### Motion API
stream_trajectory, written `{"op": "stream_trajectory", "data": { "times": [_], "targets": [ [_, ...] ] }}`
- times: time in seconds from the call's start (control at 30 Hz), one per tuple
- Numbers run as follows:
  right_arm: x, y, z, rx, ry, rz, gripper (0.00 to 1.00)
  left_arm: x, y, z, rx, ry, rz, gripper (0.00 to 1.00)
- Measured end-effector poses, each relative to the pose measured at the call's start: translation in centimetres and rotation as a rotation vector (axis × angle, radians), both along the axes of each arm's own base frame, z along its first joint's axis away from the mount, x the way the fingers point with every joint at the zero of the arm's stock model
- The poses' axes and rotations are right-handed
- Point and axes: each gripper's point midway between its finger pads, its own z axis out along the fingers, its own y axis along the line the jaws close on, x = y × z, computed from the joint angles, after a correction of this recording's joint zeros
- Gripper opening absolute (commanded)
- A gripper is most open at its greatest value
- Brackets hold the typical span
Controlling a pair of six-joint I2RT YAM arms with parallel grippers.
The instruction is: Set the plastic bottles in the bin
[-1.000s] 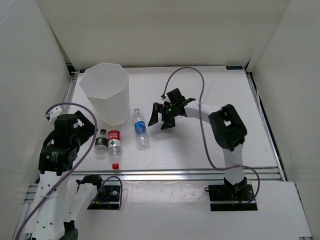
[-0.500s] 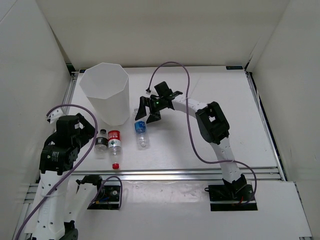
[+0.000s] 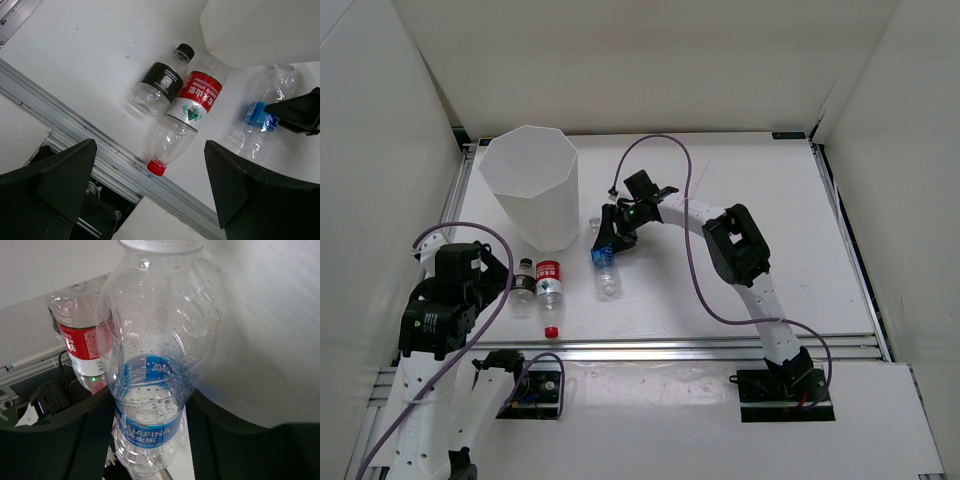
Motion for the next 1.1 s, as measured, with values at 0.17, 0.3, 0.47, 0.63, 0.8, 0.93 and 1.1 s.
{"op": "stream_trajectory", "data": {
  "times": [0.17,0.3,0.47,0.63,0.8,0.93,1.1],
  "targets": [
    [-0.8,-1.7,0.3,-0.046,-0.004,-0.017,0.37,0.1,0.0,0.1,-0.007,-0.014,0.006,1.0],
    [-0.1,-4.4,2.4,-0.11,-0.057,-0.072,0.28,0.5,-0.1,-0.1,-0.009,-0.019,0.007,1.0],
    [3.6,-6.3,13.2,-0.056,-0.315,-0.197,0.26,1.4,-0.3,-0.4,-0.014,-0.029,0.003,1.0],
    [7.8,-2.9,35.0,0.297,-0.783,-0.307,0.2,1.8,-0.8,-1.5,-0.028,-0.005,-0.021,1.0],
    [5.3,-0.5,47.4,0.595,-1.062,-0.381,0.2,1.9,-1.3,-2.3,-0.026,0.055,-0.069,1.0],
    [4.9,3.6,45.5,0.632,-1.061,-0.347,0.22,2.1,-1.4,-2.3,-0.006,0.098,-0.107,1.0],
    [7.2,8.1,37.2,0.527,-1.009,-0.313,0.33,2.5,-1.4,-2.3,0.018,0.134,-0.143,1.0]
  ]
}}
